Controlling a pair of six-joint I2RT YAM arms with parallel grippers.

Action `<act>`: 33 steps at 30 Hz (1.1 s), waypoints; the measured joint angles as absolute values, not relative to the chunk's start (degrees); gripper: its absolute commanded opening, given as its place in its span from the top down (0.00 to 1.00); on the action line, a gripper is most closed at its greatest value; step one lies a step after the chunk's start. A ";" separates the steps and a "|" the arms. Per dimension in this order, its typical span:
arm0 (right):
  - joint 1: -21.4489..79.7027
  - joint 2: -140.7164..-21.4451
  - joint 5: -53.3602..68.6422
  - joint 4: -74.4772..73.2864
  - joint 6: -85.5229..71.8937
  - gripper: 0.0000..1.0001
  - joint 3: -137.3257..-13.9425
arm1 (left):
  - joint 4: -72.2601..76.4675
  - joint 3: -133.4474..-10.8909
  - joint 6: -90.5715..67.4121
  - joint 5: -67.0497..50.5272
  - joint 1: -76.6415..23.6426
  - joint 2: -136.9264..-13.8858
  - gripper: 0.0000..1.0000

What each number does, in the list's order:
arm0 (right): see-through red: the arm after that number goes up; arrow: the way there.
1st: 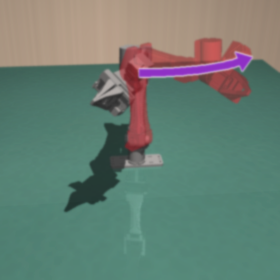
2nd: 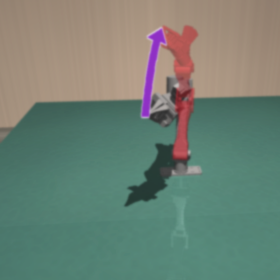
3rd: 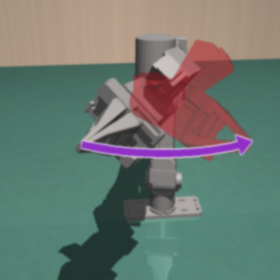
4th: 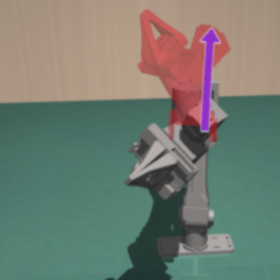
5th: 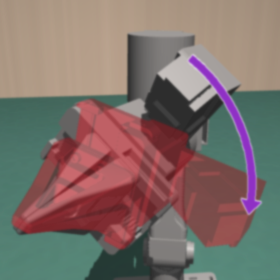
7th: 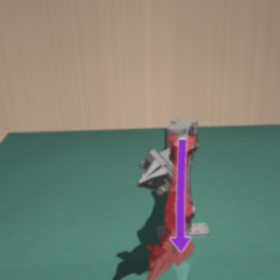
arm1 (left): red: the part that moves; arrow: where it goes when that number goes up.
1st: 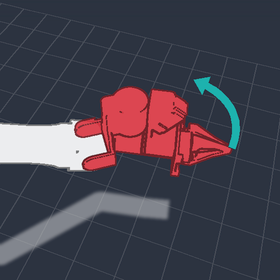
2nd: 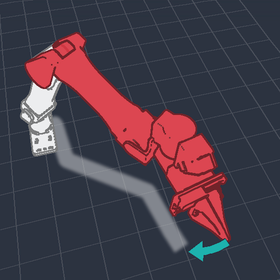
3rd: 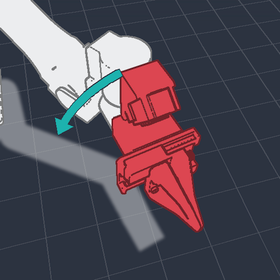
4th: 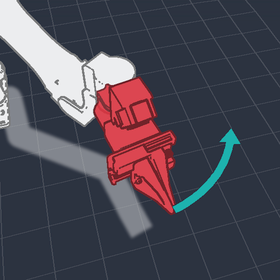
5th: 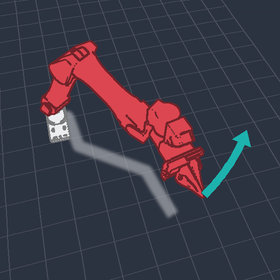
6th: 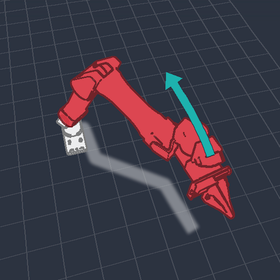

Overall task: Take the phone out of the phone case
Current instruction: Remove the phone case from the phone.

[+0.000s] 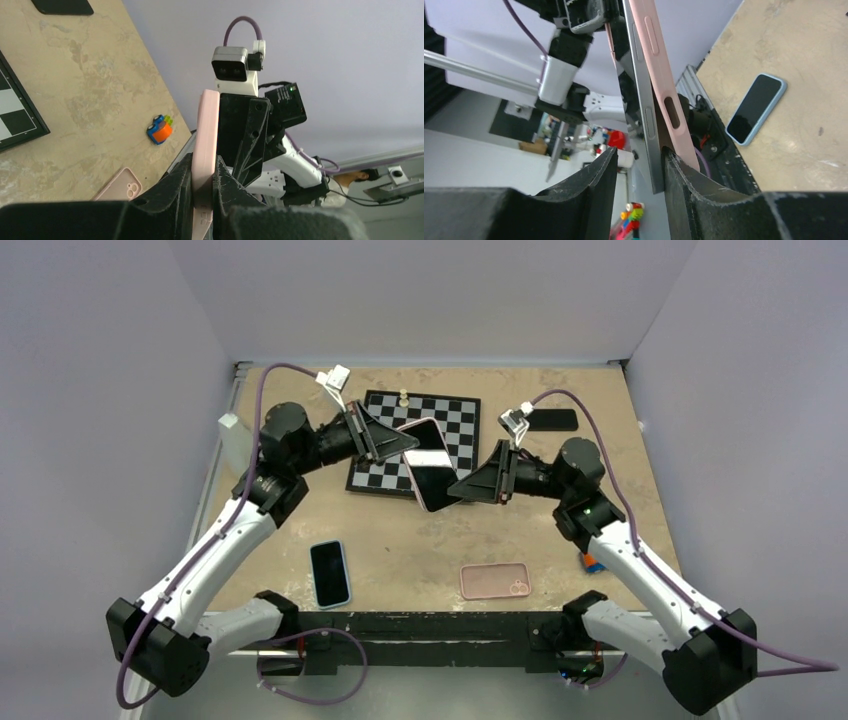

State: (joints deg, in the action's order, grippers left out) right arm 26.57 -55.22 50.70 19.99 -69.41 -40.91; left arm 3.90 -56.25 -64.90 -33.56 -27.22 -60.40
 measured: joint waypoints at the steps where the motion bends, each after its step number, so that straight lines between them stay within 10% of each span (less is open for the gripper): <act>1: 26.63 -55.88 51.75 18.68 -67.79 0.58 -41.95 | 2.46 -57.87 -63.51 -35.44 -27.11 -61.41 1.00; 18: 27.88 -66.43 67.18 20.29 -55.75 0.71 -48.42 | -1.41 -63.55 -52.01 -55.29 -26.30 -67.16 1.00; 22: 28.10 -67.53 69.23 23.73 -56.38 1.00 -48.42 | 1.89 -63.55 -52.82 -57.89 -26.13 -68.05 1.00; 28: 29.65 -67.85 68.23 28.69 -58.78 1.00 -48.40 | 8.80 -61.49 -58.00 -58.15 -25.65 -67.64 0.47; 33: 30.70 -66.63 62.13 31.88 -63.86 1.00 -47.18 | 11.33 -56.95 -57.74 -57.36 -27.55 -63.00 0.33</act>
State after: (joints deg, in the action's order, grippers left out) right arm 30.70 -66.63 62.13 31.88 -63.86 -47.18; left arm 11.33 -56.95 -57.74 -57.36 -27.55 -63.00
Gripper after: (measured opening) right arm 0.052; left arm 0.627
